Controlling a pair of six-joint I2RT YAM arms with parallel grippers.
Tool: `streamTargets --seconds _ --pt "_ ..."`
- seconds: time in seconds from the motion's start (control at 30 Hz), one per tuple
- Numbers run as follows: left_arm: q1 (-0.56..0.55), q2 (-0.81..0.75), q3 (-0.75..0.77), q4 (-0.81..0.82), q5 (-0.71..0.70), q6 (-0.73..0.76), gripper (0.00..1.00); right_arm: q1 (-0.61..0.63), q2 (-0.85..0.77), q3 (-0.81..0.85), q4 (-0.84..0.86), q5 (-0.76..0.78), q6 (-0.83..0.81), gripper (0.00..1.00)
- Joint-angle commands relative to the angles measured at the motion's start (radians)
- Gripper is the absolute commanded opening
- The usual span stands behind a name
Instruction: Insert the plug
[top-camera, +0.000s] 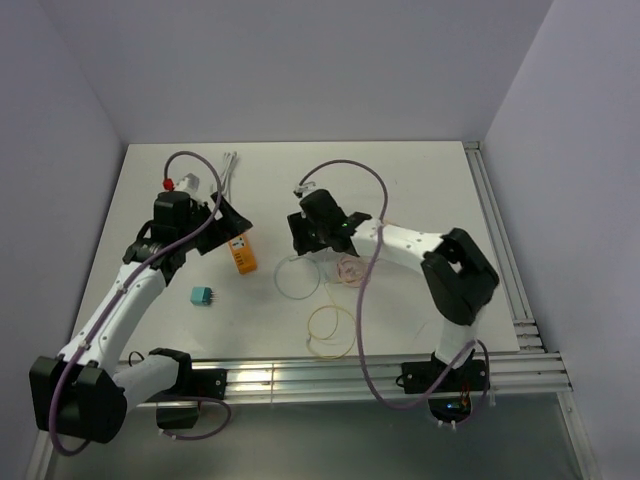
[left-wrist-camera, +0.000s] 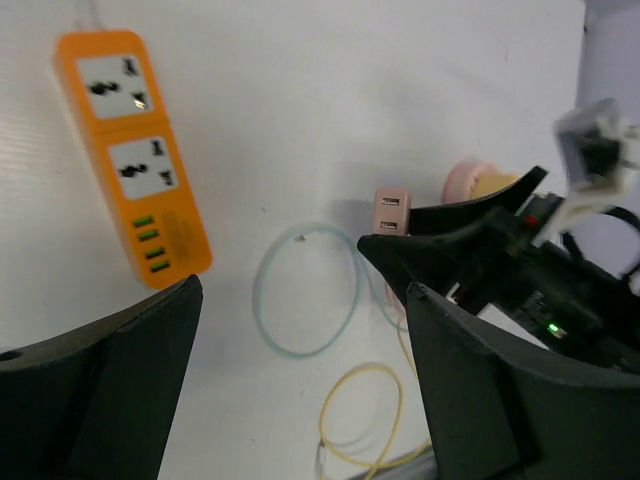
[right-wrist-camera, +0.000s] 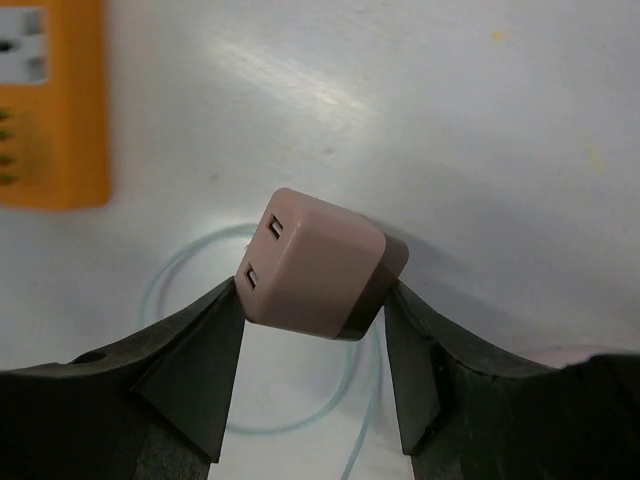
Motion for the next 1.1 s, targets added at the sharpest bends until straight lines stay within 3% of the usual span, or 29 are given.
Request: streamTargets --seconds 0.0,0.27,0.43,0.83,1.07 --pt "0.001 0.063 0.056 0.059 0.249 0.055 0.88 0.027 -0.193 -0.136 0.213 -0.197 -0.107 0.0" --pt "-0.015 0.09 -0.026 0.245 0.47 -0.081 0.88 0.096 -0.374 -0.259 0.241 -0.388 -0.186 0.0" --pt "-0.054 0.1 -0.052 0.275 0.482 -0.118 0.88 0.115 -0.428 -0.284 0.287 -0.386 -0.187 0.0" --pt "-0.147 0.05 -0.029 0.124 0.388 -0.111 0.86 0.127 -0.435 -0.244 0.276 -0.281 -0.175 0.0" --pt "-0.195 0.076 -0.039 0.154 0.375 -0.143 0.76 0.141 -0.472 -0.261 0.296 -0.255 -0.173 0.0"
